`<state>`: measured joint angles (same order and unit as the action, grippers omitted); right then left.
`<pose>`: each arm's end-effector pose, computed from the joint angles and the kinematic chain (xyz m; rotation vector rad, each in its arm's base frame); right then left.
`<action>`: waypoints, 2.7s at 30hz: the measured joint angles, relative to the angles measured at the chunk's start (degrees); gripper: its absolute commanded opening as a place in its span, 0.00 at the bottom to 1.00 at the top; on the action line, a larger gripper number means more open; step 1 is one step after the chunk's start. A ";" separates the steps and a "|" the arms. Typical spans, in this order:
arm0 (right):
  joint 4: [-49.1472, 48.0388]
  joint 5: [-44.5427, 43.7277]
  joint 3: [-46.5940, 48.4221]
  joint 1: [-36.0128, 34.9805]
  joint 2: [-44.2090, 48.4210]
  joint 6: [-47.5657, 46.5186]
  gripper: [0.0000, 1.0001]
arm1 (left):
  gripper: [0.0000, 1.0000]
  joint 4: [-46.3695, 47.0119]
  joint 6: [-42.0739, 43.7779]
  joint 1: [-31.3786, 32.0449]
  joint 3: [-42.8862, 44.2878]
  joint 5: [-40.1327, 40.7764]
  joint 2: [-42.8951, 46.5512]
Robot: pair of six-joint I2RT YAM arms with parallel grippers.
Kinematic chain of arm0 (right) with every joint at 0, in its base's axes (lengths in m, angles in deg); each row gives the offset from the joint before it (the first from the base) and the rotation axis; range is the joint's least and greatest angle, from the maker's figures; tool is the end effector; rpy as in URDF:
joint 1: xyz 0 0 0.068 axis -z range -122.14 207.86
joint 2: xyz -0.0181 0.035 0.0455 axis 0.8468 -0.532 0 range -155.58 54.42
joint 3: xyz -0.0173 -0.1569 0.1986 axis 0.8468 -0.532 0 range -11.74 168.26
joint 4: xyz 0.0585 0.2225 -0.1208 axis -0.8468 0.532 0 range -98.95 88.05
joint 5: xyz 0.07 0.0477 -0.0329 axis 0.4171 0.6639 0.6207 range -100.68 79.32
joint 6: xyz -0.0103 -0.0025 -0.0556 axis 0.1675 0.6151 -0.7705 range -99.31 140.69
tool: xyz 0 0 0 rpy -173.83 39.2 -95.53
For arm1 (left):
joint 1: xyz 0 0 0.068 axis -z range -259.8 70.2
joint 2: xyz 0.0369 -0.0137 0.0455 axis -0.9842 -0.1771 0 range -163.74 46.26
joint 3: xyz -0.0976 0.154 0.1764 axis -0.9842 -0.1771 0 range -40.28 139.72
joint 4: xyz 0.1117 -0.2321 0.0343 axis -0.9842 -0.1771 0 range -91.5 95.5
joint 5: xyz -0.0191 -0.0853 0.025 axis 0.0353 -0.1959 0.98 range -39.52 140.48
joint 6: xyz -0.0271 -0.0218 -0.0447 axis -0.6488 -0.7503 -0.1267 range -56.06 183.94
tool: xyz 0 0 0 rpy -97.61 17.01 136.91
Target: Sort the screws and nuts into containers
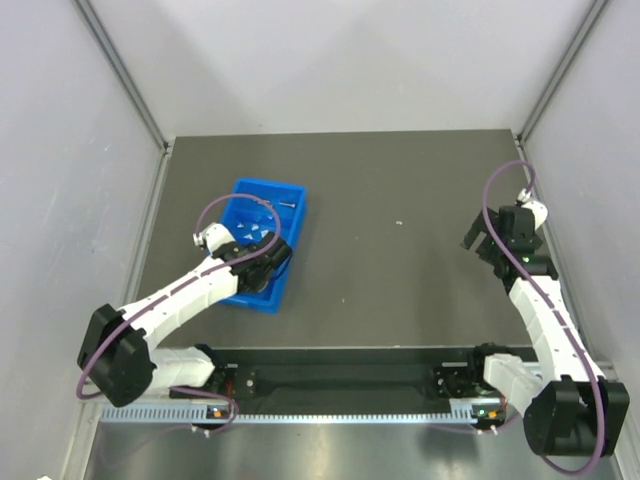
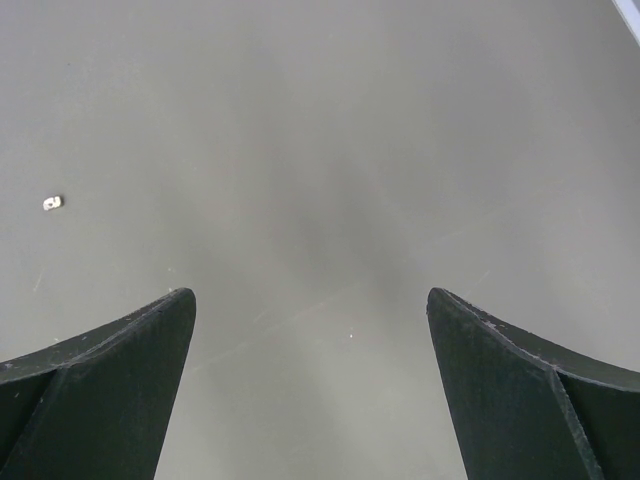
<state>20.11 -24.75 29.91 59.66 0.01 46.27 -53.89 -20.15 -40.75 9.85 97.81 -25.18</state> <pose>0.2118 -0.0162 0.2419 0.6595 2.1774 -0.0650 0.1792 -0.1078 0.2130 -0.9664 2.1145 0.3186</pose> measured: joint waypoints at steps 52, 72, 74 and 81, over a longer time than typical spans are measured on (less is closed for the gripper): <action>-0.35 -1.05 -0.02 0.26 0.33 0.00 1.00 | 0.57 43.15 91.32 7.67 66.49 -56.52 -70.23; -2.99 1.86 -0.02 0.26 -3.48 0.04 1.00 | 0.60 49.29 78.16 5.31 68.43 -49.22 -70.60; -3.13 1.92 -0.02 0.26 -3.48 0.04 1.00 | 0.59 49.33 77.75 5.68 68.52 -49.42 -70.62; -3.10 1.90 -0.02 0.26 -3.48 0.04 1.00 | 0.59 49.31 76.67 8.04 69.96 -47.63 -71.97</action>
<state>17.00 -22.85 29.88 59.93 -3.47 46.32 -4.59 56.52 -32.71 79.81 50.19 -97.15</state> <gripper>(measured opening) 0.996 0.598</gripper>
